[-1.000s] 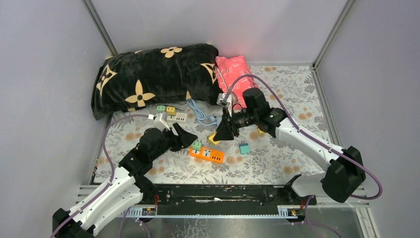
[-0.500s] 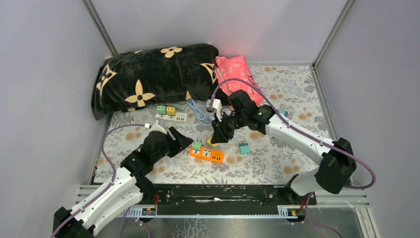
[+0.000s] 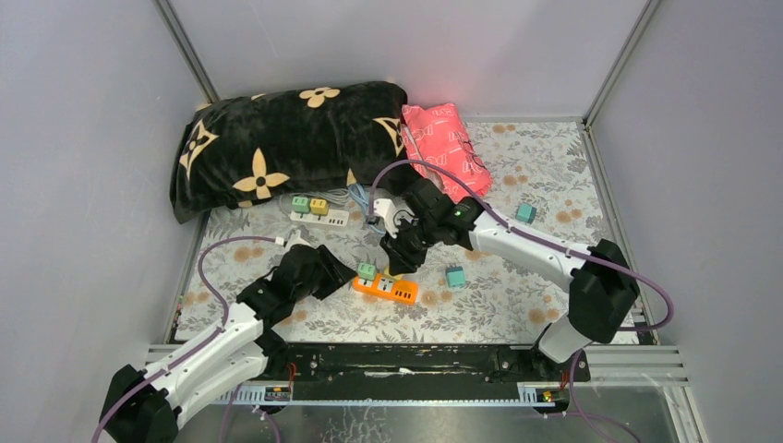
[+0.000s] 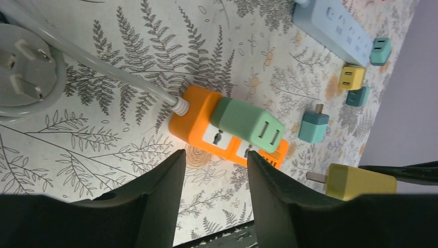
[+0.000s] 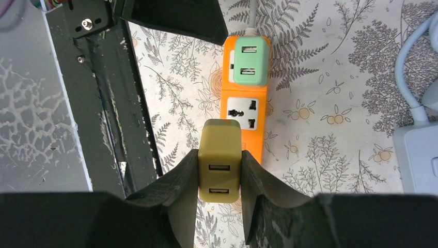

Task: Insert the plug
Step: Insert the plug into the socket.

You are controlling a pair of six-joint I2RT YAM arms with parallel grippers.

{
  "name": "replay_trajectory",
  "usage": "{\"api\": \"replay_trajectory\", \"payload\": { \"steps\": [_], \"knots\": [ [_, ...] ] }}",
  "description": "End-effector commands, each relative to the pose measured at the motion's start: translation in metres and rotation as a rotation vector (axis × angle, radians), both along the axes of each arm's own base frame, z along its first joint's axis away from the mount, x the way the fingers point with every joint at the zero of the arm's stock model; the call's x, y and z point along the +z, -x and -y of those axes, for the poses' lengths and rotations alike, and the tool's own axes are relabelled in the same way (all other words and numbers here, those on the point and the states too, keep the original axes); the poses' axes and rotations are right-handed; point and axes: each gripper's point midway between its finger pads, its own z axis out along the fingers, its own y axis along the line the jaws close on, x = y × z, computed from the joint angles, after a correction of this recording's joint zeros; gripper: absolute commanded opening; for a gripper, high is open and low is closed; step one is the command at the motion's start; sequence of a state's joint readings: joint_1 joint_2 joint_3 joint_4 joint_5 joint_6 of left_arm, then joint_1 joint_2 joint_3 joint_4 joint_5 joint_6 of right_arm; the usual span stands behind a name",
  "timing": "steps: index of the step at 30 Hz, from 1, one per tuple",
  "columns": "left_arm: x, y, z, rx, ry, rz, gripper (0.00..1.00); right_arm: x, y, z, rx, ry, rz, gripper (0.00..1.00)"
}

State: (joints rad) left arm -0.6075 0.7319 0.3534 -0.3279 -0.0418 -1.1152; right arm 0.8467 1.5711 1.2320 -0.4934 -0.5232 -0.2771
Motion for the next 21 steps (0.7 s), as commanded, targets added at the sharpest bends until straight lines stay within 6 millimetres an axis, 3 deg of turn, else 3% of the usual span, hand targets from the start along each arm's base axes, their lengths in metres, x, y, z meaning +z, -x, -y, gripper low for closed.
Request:
{"api": "replay_trajectory", "payload": {
  "steps": [1, 13, 14, 21],
  "knots": [
    [-0.008, -0.005, -0.002, 0.023, -0.007, -0.002, 0.54, 0.008, -0.007, -0.012, 0.015, 0.007, 0.069, 0.0],
    [-0.027, -0.005, 0.006, 0.003, -0.001, -0.041, 0.48, -0.007, -0.009, -0.024, 0.03, 0.063, 0.106, 0.0],
    [-0.027, -0.006, 0.006, 0.004, 0.001, -0.038, 0.48, -0.016, -0.009, -0.024, 0.032, 0.083, 0.097, 0.0],
    [-0.035, -0.008, 0.008, 0.005, -0.003, -0.049, 0.47, -0.028, -0.013, -0.028, 0.024, 0.126, 0.119, 0.0]
  ]
}}
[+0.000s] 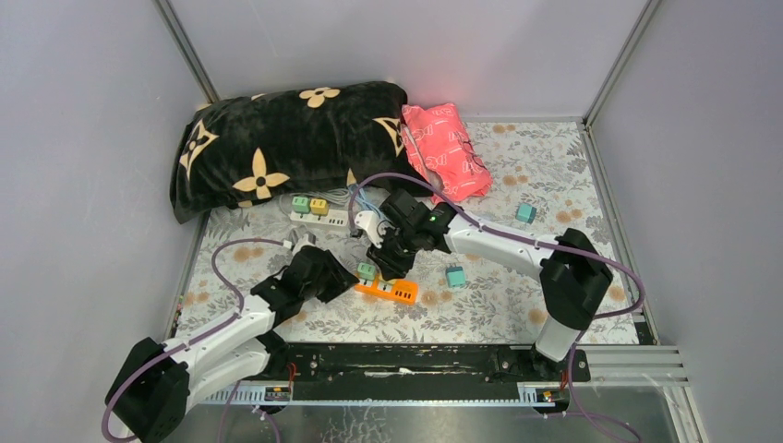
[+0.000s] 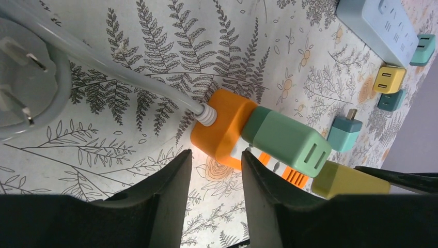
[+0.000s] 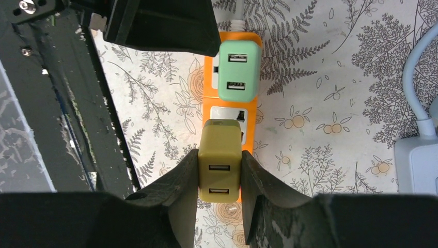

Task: Insert the plug
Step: Insert the plug into the socket.

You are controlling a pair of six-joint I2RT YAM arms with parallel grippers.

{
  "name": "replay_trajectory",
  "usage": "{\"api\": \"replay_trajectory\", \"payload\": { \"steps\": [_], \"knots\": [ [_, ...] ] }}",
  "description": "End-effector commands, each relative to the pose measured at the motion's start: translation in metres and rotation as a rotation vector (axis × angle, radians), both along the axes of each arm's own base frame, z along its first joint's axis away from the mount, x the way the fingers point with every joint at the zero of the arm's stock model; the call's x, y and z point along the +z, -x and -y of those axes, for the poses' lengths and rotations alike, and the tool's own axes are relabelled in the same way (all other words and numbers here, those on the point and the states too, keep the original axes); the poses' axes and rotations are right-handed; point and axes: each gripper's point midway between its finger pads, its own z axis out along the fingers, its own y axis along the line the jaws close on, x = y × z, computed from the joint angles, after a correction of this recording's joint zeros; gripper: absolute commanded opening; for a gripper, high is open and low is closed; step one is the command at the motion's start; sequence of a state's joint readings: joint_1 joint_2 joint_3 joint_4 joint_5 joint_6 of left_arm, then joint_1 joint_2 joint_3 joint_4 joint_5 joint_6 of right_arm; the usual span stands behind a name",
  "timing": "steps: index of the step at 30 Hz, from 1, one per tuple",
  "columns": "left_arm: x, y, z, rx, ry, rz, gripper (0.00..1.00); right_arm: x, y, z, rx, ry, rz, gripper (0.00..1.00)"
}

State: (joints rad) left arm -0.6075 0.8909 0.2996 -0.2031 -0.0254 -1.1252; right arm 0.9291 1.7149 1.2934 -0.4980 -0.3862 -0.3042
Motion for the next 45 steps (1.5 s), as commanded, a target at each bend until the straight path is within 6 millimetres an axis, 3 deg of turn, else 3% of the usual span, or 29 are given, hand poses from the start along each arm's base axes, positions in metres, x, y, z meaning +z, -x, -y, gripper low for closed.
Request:
{"api": "replay_trajectory", "payload": {
  "steps": [1, 45],
  "knots": [
    [0.001, -0.009, 0.005, 0.011, 0.031, 0.031, 0.46, 0.011, -0.012, -0.01, 0.0, -0.011, 0.076, 0.0],
    [-0.007, -0.007, 0.006, 0.005, 0.027, 0.01, 0.41, -0.035, -0.01, -0.01, 0.016, 0.239, 0.131, 0.0]
  ]
}}
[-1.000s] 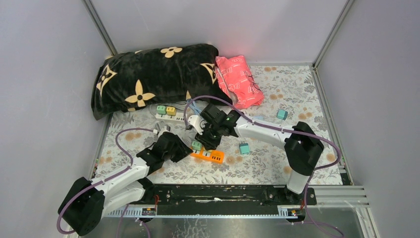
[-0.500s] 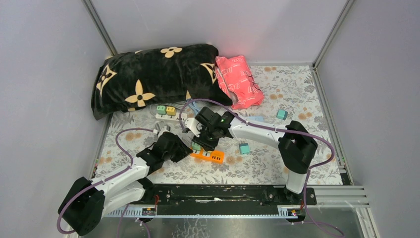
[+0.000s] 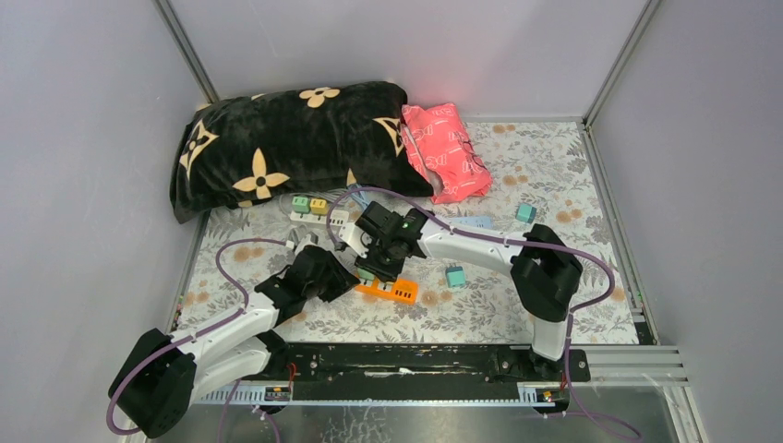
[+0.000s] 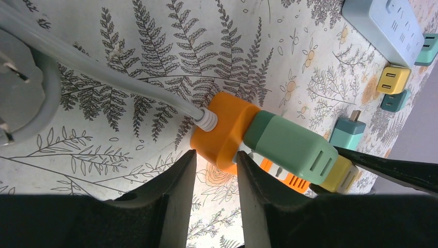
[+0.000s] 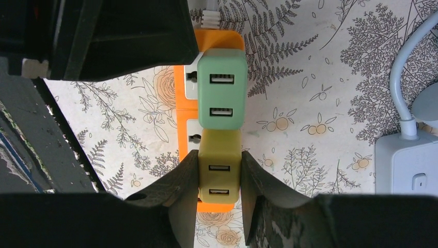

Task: Insert the plug
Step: Insert the plug into the socket.

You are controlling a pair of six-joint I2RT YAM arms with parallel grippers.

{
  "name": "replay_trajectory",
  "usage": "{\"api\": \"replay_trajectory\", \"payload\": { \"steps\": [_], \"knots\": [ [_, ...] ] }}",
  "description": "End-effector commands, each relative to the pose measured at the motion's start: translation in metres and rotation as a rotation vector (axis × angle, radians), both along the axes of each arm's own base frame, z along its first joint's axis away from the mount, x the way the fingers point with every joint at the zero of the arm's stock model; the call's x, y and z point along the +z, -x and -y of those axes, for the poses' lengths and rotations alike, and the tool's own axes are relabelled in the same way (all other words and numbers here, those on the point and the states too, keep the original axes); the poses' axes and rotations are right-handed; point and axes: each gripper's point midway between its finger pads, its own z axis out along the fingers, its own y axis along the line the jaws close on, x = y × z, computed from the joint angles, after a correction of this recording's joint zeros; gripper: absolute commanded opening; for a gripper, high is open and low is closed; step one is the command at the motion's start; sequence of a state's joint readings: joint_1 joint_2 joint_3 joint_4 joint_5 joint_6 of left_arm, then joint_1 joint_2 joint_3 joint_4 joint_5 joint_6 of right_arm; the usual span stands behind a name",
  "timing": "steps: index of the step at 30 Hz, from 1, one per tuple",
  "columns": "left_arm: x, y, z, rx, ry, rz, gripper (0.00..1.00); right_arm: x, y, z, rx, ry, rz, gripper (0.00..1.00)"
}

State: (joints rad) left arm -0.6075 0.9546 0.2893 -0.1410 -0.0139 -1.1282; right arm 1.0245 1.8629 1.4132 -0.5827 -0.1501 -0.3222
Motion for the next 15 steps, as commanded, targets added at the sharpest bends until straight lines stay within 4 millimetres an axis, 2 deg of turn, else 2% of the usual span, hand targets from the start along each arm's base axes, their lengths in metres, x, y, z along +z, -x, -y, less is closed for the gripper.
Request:
{"api": "replay_trajectory", "payload": {
  "steps": [1, 15],
  "knots": [
    [0.002, -0.005, 0.002, 0.01, 0.025, 0.026, 0.41, -0.004, -0.002, -0.002, 0.017, 0.038, 0.009, 0.0],
    [0.001, -0.004, 0.0, 0.016, 0.025, 0.024, 0.41, -0.037, 0.0, 0.013, 0.004, 0.14, -0.011, 0.0]
  ]
}}
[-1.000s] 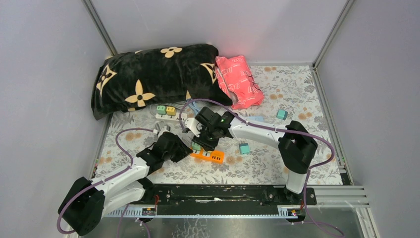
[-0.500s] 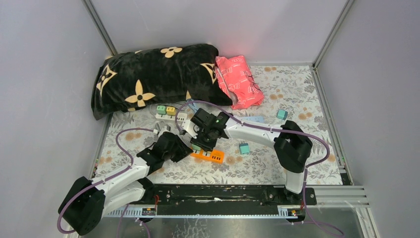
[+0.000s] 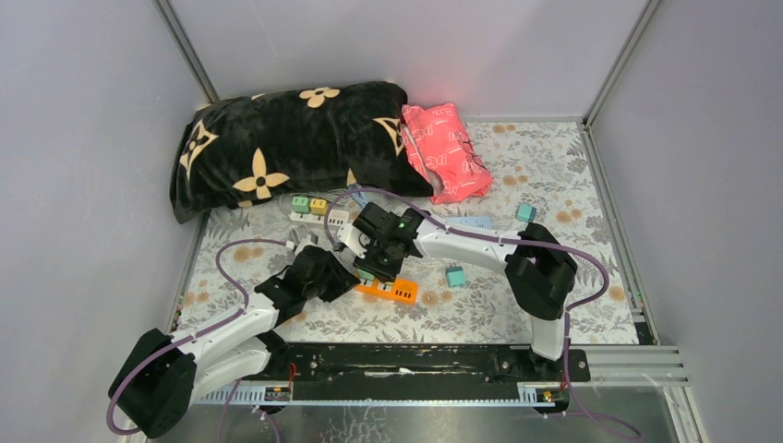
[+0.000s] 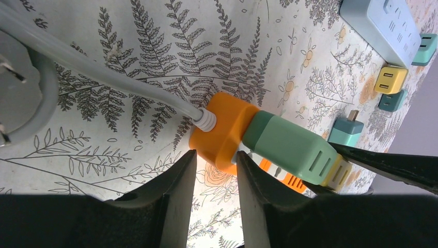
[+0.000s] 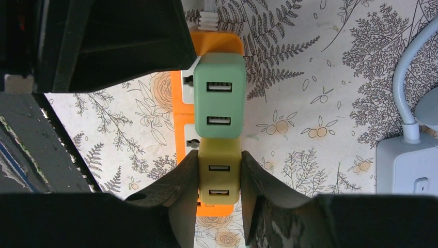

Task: Insert the plug
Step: Insert the plug into the socket, then move the socket to the center of the board.

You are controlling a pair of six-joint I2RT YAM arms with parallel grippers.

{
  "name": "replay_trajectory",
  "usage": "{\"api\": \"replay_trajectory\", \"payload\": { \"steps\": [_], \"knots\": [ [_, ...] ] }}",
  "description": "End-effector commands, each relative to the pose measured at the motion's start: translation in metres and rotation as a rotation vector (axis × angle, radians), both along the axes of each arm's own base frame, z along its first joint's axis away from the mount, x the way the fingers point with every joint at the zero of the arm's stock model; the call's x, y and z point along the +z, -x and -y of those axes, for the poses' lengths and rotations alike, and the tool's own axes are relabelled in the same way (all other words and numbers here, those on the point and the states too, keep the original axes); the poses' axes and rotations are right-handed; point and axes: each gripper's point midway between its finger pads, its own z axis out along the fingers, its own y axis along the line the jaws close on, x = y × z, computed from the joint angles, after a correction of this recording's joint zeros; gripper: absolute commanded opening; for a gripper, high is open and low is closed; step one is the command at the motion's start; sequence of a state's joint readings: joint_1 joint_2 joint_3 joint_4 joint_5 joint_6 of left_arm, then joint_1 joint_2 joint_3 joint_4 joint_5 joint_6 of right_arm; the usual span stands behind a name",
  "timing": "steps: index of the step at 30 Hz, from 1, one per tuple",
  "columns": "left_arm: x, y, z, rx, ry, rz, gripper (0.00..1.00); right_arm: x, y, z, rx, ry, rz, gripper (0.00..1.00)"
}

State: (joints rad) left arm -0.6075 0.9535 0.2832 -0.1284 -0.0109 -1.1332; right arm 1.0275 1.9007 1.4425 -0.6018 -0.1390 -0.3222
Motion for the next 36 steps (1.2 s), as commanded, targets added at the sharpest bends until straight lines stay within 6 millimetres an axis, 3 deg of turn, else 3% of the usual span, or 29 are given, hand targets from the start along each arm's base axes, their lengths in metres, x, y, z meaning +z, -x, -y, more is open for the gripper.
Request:
{"api": "replay_trajectory", "payload": {
  "steps": [1, 7, 12, 18, 22, 26, 28, 32, 36],
  "knots": [
    [0.001, -0.004, 0.0, 0.014, 0.016, 0.022, 0.41, -0.032, 0.001, 0.015, 0.003, 0.118, -0.007, 0.0],
    [0.002, -0.004, 0.0, 0.015, 0.017, 0.021, 0.41, -0.035, 0.002, 0.017, 0.004, 0.135, -0.016, 0.0],
    [0.004, -0.004, -0.001, 0.017, 0.015, 0.026, 0.44, -0.023, 0.001, 0.01, 0.007, 0.096, -0.01, 0.01],
    [0.01, -0.005, -0.002, 0.021, 0.012, 0.037, 0.49, 0.013, 0.003, -0.005, 0.019, -0.025, 0.005, 0.44],
    [0.017, -0.007, -0.006, 0.03, -0.007, 0.051, 0.52, 0.034, 0.004, -0.009, 0.015, -0.09, 0.02, 0.62],
    [0.025, -0.008, -0.014, 0.048, -0.036, 0.071, 0.56, 0.048, 0.009, -0.003, 0.008, -0.13, 0.037, 0.7],
    [0.033, -0.009, -0.019, 0.062, -0.053, 0.089, 0.59, 0.05, 0.012, 0.004, -0.004, -0.131, 0.043, 0.8],
    [0.051, -0.012, -0.034, 0.089, -0.117, 0.137, 0.65, 0.046, 0.018, 0.022, -0.042, -0.121, 0.049, 0.82],
    [0.084, -0.02, -0.053, 0.12, -0.205, 0.213, 0.7, 0.036, 0.022, 0.039, -0.094, -0.106, 0.06, 0.83]
  ]
}}
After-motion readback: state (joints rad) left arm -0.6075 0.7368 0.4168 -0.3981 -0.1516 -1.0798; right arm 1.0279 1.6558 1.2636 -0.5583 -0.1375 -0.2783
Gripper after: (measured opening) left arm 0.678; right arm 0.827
